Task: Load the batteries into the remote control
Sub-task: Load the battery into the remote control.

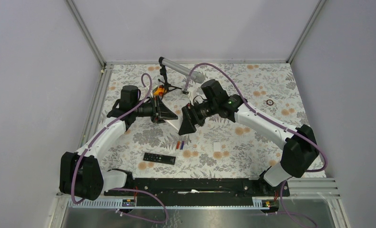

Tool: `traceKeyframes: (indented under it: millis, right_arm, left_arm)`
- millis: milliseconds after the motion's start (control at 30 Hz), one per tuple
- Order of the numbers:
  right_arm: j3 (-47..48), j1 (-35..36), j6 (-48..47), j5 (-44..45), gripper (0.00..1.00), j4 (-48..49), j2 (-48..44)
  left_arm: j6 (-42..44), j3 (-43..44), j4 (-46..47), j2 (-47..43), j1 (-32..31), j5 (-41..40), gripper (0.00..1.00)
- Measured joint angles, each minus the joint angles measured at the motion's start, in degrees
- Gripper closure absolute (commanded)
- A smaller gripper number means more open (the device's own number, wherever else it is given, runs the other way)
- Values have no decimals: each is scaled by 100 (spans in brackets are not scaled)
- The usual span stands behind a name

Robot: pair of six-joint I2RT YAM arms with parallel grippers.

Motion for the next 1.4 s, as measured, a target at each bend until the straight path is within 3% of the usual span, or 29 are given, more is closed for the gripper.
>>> traceKeyframes:
  millis: [433,800,1067,1400]
  right_arm:
    - [-153,-31,105,-81,38,249,-4]
    - [-190,-35,105,-76,42,249,-4]
    - [-190,-20,127,-103,14,306,-22]
    - [-197,-13,223,-105,11,551,-87]
  left_arm:
    - [50,0,-66,22,0,70,100]
    - [63,0,-155,22,-2,120,100]
    - [63,0,-146,26,0,50,100]
    - [63,15,-151,28,0,4,100]
